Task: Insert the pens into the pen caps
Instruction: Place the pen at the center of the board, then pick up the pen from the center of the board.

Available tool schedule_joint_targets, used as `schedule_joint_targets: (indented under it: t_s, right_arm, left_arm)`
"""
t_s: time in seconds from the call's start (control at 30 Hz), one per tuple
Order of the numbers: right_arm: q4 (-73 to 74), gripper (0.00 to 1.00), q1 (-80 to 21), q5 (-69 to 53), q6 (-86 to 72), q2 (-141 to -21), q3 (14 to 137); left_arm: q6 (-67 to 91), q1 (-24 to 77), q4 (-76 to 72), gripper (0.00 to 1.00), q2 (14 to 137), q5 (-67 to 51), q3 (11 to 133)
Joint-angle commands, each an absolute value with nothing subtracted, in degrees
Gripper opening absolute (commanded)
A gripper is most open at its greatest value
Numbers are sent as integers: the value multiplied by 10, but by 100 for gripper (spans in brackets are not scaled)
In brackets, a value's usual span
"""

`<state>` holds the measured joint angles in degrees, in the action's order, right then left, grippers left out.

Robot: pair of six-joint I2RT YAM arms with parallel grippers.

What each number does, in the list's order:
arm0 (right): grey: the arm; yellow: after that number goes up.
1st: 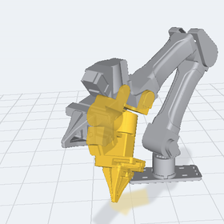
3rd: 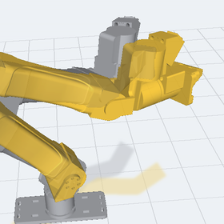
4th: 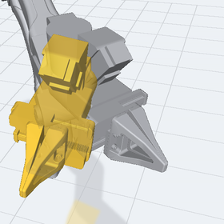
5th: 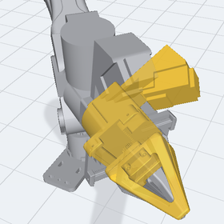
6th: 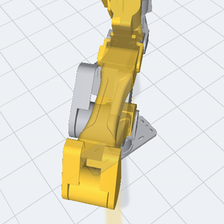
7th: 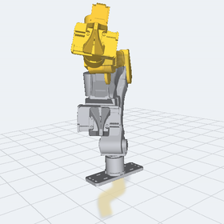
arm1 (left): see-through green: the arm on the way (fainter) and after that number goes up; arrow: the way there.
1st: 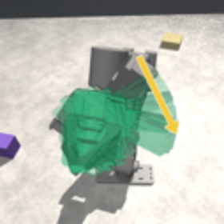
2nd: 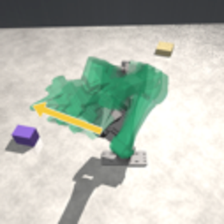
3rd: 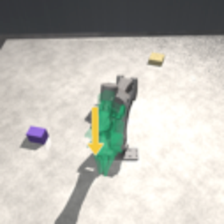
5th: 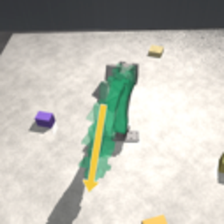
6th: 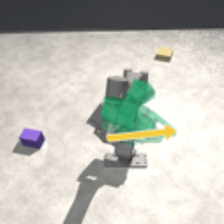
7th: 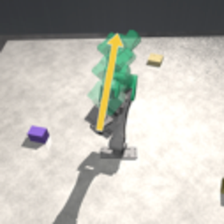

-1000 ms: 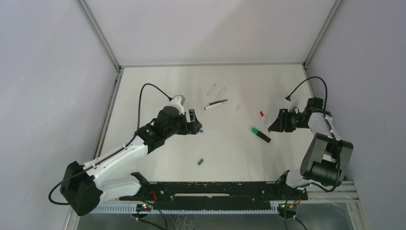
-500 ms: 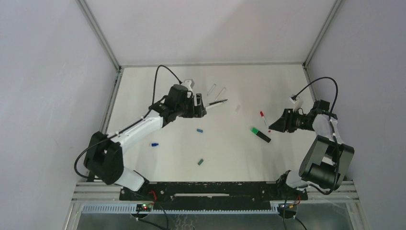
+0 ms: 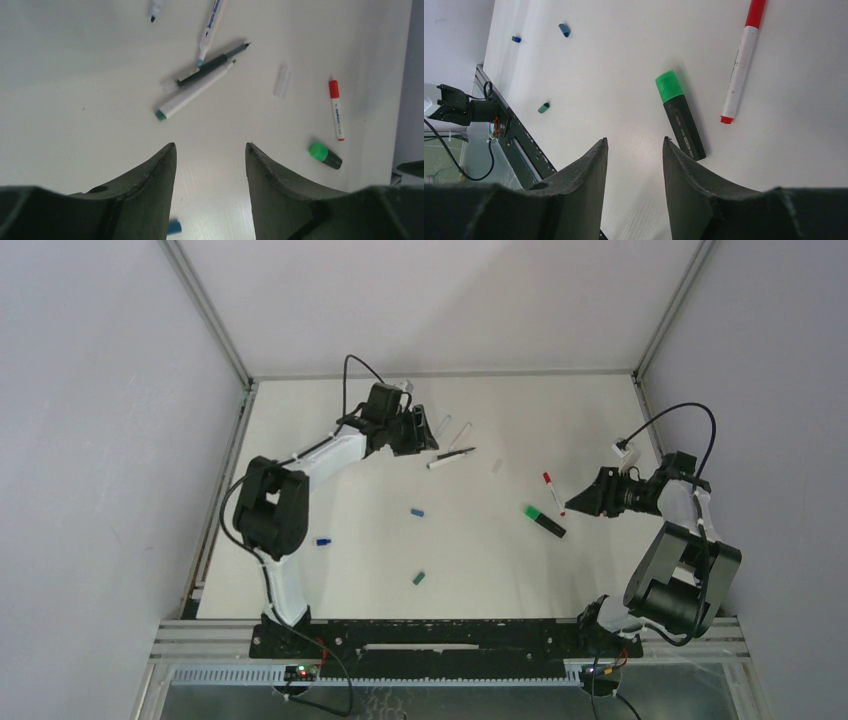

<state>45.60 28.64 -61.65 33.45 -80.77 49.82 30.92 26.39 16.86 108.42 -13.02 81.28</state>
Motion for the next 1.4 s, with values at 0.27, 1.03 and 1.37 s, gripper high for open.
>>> schedule_joint_targets:
  t_s: [0.27,1.03,1.37]
  right_arm:
    - [459,52,297,-635,352,-802,515]
    - [465,52,307,-649,356,-820,525]
    - [481,52,310,-664,375,-818,526]
  left_arm:
    - [470,226,72,57,1217,-210,931]
    - [580,218,40,53,1323,-227,1043]
    - [391,226,190,55,1263,-194,1049]
